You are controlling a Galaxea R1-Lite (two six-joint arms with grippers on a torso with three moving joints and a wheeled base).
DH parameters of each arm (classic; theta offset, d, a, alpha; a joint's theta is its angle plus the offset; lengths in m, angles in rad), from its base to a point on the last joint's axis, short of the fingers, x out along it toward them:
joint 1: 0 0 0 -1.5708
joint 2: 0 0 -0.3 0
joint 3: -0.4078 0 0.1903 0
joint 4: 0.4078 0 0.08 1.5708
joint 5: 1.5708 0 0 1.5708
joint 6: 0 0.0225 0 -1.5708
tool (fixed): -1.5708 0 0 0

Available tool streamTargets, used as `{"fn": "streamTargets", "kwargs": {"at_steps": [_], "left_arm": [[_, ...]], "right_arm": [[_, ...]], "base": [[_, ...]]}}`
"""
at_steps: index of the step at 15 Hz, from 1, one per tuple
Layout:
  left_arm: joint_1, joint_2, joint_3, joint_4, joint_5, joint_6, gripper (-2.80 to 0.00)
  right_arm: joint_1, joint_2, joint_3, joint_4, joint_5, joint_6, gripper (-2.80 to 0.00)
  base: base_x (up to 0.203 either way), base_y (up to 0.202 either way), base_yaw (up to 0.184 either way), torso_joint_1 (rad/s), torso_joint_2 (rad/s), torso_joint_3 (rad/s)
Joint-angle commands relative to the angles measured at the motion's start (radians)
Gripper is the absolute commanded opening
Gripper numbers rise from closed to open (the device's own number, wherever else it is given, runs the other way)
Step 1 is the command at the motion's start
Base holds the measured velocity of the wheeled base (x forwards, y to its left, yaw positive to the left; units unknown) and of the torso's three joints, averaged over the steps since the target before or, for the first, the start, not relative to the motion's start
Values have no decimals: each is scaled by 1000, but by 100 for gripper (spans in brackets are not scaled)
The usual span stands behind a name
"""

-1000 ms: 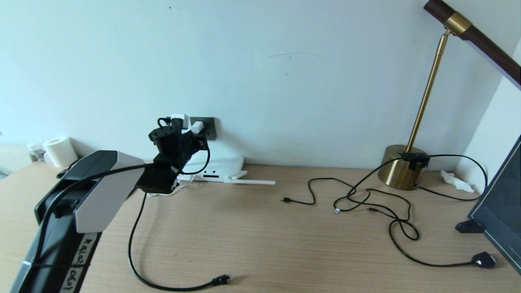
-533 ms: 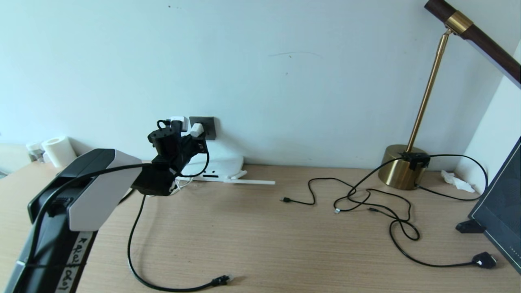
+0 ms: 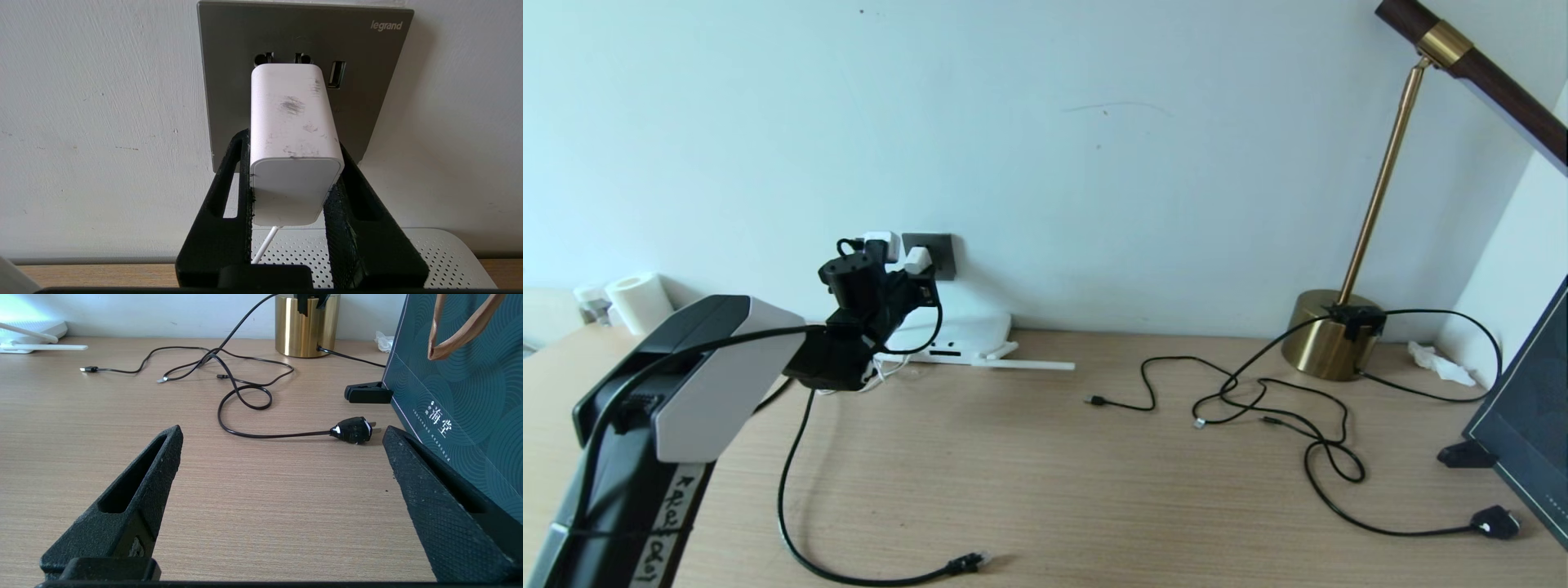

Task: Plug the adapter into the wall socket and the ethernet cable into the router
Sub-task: Plug plug into socket

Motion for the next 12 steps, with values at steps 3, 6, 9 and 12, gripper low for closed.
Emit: {"fn": "streamTargets", "kwargs": {"at_steps": [3, 6, 9, 12], "left_arm": [[0, -25, -3, 4, 0, 0, -280], [0, -39, -4, 24, 0, 0, -280], [0, -42, -17, 41, 0, 0, -280], [0, -44, -34, 52, 0, 1, -280]], "right_arm": [[0, -1, 11, -1, 0, 0, 0], [2, 0, 11, -1, 0, 0, 0], [0, 0, 11, -1, 0, 0, 0], [0, 0, 11, -1, 0, 0, 0]], "base": [[0, 0, 0, 0, 0, 0], [0, 0, 0, 0, 0, 0], [0, 0, 0, 0, 0, 0], [0, 0, 0, 0, 0, 0]]}}
